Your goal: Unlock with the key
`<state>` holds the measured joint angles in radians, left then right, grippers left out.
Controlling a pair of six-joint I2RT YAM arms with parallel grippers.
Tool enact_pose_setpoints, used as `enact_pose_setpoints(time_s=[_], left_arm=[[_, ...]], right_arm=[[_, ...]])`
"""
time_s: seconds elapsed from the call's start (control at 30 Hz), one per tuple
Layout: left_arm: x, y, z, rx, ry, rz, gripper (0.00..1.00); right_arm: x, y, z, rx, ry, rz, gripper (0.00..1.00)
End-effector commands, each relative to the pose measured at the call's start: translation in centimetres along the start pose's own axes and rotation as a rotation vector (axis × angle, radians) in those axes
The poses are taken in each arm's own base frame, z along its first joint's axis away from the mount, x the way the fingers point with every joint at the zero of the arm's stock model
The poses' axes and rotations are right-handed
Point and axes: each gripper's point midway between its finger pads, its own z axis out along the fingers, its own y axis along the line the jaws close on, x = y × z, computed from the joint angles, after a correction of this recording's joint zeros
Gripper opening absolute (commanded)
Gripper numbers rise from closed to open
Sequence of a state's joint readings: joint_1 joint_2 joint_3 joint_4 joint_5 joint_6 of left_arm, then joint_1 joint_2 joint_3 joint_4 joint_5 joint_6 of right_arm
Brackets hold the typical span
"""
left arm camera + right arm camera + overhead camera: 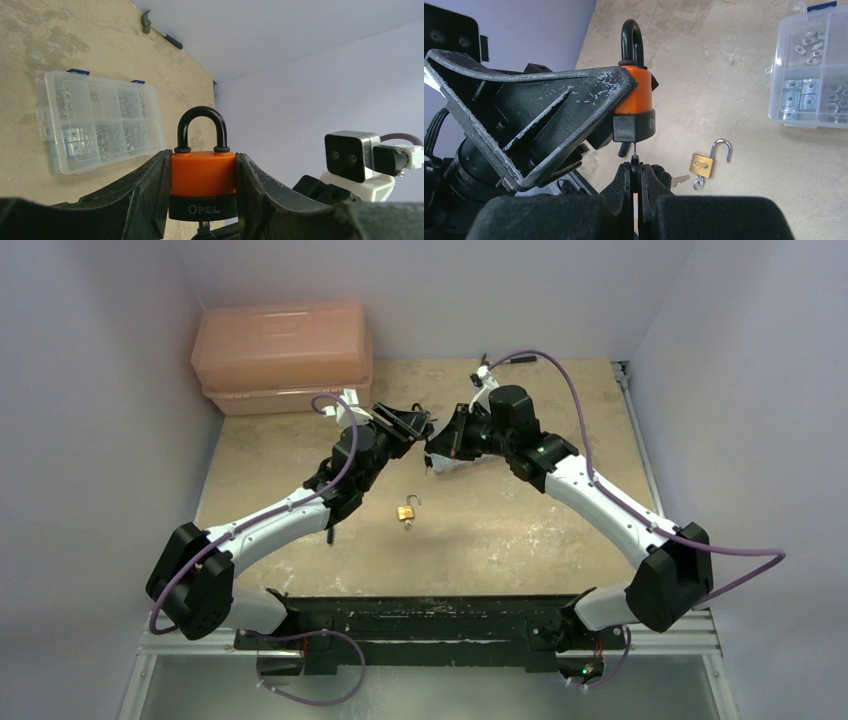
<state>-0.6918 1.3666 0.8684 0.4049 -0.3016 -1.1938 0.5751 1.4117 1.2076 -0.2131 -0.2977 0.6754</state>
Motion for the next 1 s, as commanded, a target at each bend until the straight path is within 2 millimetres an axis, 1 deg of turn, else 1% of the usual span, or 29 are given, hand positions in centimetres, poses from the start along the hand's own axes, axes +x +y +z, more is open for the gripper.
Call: enact_pose_setpoints(time_s=[0.0, 0.07, 0.17, 0.3, 0.37, 0.47, 0.5, 0.6, 0.7, 0.77, 0.87, 0.97], left_arm=[[0.0, -2.9, -1.0, 0.091, 0.026, -0.034, 0.00], [-0.1, -2.9, -1.1, 0.092, 0.025, -0.034, 0.00], [-0.2, -3.0, -1.1, 0.092, 0.024, -0.035, 0.00], [-0.2, -3.1, -1.1, 0.094, 0.026, -0.037, 0.00], [-0.1, -3.1, -1.1, 0.094, 0.028, -0.039, 0.00], [0.0, -3.0, -1.0, 0.085, 0.033, -0.038, 0.00], [0.0, -2.9, -1.0, 0.083, 0.034, -0.038, 0.00], [0.1, -2.9, -1.0, 0.084, 0.037, -0.042, 0.00], [0.1, -2.9, -1.0, 0.083, 0.039, -0.043, 0.00], [0.1, -2.8, -0.9, 0.080, 0.038, -0.043, 0.00], [0.1, -2.7, -1.0, 0.078, 0.039, -0.045, 0.00], [0.1, -2.8, -0.9, 0.078, 0.042, -0.052, 0.00]], right_arm=[[-5.8, 1.9, -1.5, -0.054, -0.218, -0.001, 0.00], [-5.6, 1.8, -1.5, -0.053, -0.212, -0.026, 0.00], [-5.7, 0.7, -1.8, 0.002, -0.232, -0.086, 0.00], [-5.6, -0.3, -2.3, 0.044, -0.264, -0.088, 0.00], [-5.9, -0.6, -2.6, 0.069, -0.291, -0.093, 0.00], [-6.2, 0.0, -2.9, 0.126, -0.319, -0.159, 0.00], [-6.0, 0.0, -2.8, 0.161, -0.316, -0.186, 0.00], [-6.0, 0.7, -2.5, 0.182, -0.322, -0.216, 0.00], [-6.3, 0.4, -2.7, 0.202, -0.348, -0.194, 0.00], [-6.5, 0.7, -3.0, 0.184, -0.370, -0.145, 0.00], [-7.7, 0.3, -4.1, 0.204, -0.423, -0.089, 0.00], [-8.6, 0.2, -4.8, 0.192, -0.450, -0.038, 0.00]])
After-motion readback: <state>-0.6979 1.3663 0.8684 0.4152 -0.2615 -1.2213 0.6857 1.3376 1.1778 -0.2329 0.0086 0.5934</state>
